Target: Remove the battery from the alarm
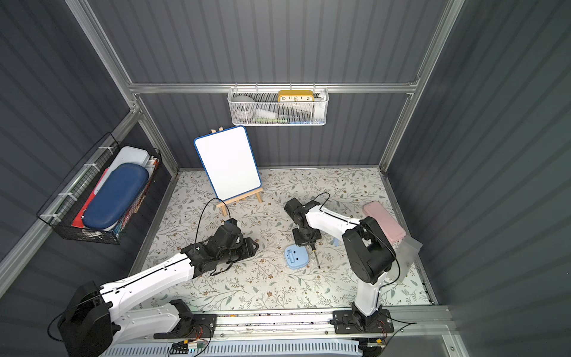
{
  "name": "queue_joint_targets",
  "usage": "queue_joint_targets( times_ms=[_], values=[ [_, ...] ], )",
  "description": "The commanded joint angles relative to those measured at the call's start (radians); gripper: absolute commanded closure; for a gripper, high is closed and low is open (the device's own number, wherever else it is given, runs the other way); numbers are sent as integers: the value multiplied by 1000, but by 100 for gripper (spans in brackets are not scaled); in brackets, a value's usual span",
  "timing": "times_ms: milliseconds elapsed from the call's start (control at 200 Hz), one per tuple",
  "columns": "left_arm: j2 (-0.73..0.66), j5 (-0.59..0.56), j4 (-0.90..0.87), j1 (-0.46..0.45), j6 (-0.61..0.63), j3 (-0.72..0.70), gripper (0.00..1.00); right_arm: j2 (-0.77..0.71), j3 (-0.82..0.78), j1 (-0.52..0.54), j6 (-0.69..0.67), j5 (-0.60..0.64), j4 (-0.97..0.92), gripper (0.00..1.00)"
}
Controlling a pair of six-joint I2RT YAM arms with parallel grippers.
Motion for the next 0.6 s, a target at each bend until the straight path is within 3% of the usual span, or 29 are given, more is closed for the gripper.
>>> queue_joint_targets(
  times_ms=[0, 165, 405, 595],
  values=[
    [17, -3, -8, 4, 30, 30, 43, 8, -28, -3, -9, -19, 4, 90],
    [22, 4, -6, 5, 30, 31, 43, 12, -51, -3, -7, -39, 14, 88],
    [23, 5, -14, 4, 34, 39, 42, 12, -69, -3, 4, -51, 25, 75],
    [23, 11, -10, 4, 34, 41, 42, -30, -64, 0, 23, -43, 6, 73]
  ],
)
